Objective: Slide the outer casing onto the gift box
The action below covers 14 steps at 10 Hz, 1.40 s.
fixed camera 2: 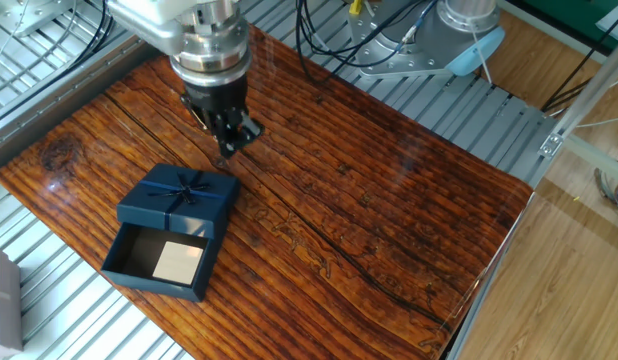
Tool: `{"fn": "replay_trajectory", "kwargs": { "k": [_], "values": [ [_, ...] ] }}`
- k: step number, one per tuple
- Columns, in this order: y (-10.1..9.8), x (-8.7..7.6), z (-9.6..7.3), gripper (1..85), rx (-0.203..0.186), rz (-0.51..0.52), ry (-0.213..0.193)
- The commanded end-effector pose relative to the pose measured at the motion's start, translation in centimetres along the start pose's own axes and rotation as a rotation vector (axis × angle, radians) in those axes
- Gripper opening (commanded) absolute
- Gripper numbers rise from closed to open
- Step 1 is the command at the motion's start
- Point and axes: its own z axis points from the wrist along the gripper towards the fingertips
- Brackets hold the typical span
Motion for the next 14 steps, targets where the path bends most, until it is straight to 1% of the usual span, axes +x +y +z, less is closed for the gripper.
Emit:
{"fn": "replay_trajectory", "kwargs": {
  "k": [1, 2, 3, 4, 5, 6, 7, 8, 9, 10, 11, 12, 13, 14],
  "values": [
    [-3.2, 1.4, -1.3, 1.0, 0.084, -0.259, -0.01],
    [-5.4, 2.1, -1.5, 1.0, 0.146, -0.365, -0.011],
    [-6.0, 1.8, -0.9, 1.0, 0.152, -0.452, -0.061],
    [-6.4, 1.9, -0.1, 1.0, 0.145, -0.522, -0.063],
    [-6.1, 3.1, 0.5, 1.0, 0.109, -0.533, -0.018],
    [-3.9, 4.0, 0.7, 1.0, 0.015, -0.507, -0.004],
    [-5.1, 4.1, 0.7, 1.0, 0.048, -0.56, 0.006],
    [-5.6, 4.2, 0.7, 1.0, 0.057, -0.59, -0.006],
    [-5.5, 4.3, 1.1, 1.0, 0.049, -0.599, -0.04],
    [-4.5, 5.3, 1.7, 1.0, 0.0, -0.566, -0.05],
    [-4.9, 5.5, 2.1, 1.0, 0.011, -0.561, -0.063],
    [-5.3, 5.3, 2.0, 1.0, 0.027, -0.562, -0.072],
    [-5.5, 5.3, 1.9, 1.0, 0.034, -0.56, -0.069],
    [-5.4, 5.2, 1.9, 1.0, 0.031, -0.547, -0.071]
  ]
}}
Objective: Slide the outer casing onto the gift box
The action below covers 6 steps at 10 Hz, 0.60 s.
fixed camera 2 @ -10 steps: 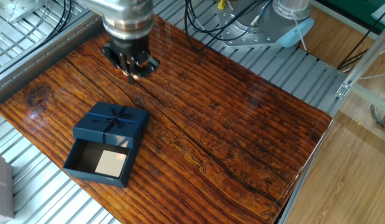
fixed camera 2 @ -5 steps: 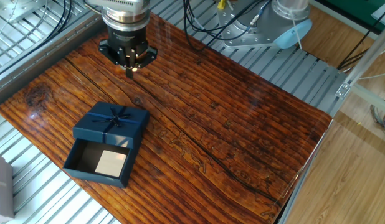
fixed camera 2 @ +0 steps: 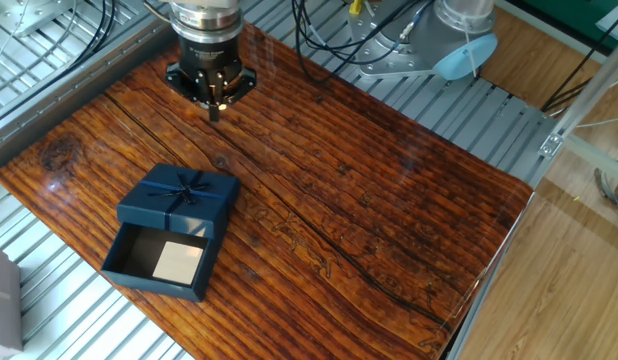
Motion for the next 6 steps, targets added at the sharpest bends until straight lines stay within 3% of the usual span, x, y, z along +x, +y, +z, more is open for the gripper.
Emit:
{"fn": "replay_trajectory", "kwargs": {
  "k": [1, 3, 4, 6],
  "values": [
    [0.4, 0.3, 0.1, 1.0, -0.015, 0.016, -0.013],
    [0.5, 1.4, 0.1, 1.0, -0.017, 0.027, 0.033],
    [0.6, 1.5, 0.1, 1.0, -0.022, 0.079, 0.036],
    [1.7, 3.1, -0.1, 1.0, -0.055, 0.225, 0.102]
  ]
}}
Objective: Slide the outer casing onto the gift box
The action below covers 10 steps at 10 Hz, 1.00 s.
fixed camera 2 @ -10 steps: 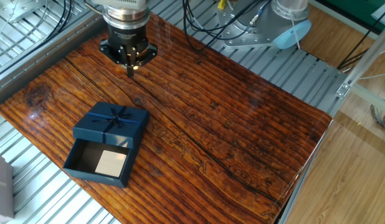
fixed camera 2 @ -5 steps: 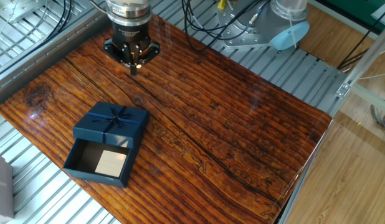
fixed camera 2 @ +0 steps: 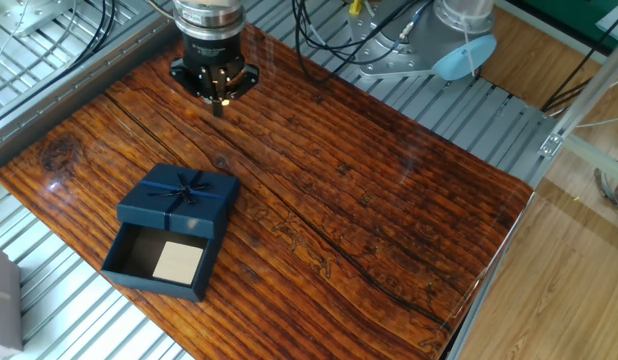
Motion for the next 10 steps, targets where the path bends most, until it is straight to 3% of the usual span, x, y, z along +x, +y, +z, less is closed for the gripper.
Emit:
{"fn": "replay_trajectory", "kwargs": {
  "k": [1, 3, 4, 5, 7, 10],
  "values": [
    [0.5, 0.6, -0.1, 1.0, -0.02, 0.102, 0.019],
    [-1.7, 0.0, 0.9, 1.0, 0.042, -0.017, -0.035],
    [-2.2, 0.3, 1.9, 1.0, 0.059, -0.043, -0.034],
    [-1.5, 0.9, 2.7, 1.0, 0.048, -0.038, -0.016],
    [-2.2, 1.2, 3.9, 1.0, 0.096, -0.083, -0.013],
    [-2.8, 2.9, 6.7, 1.0, 0.081, -0.099, -0.023]
  ]
}}
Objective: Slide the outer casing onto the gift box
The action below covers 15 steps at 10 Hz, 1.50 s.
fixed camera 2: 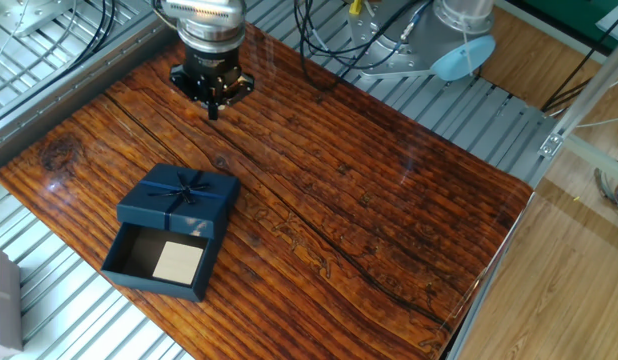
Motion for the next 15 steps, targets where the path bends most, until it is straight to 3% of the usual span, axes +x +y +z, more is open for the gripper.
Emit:
{"fn": "replay_trajectory", "kwargs": {
  "k": [1, 4, 8, 10, 12, 15],
  "values": [
    [-1.0, 1.6, 3.0, 1.0, 0.011, -0.007, -0.036],
    [-2.8, 2.8, 4.2, 1.0, 0.009, 0.025, -0.051],
    [-4.0, 1.4, 5.4, 1.0, 0.028, 0.006, -0.084],
    [-4.5, 1.1, 6.6, 1.0, 0.044, 0.006, -0.078],
    [-4.4, 0.5, 7.5, 1.0, 0.034, 0.014, -0.088],
    [-4.5, -0.3, 7.6, 1.0, 0.036, 0.014, -0.085]
  ]
}}
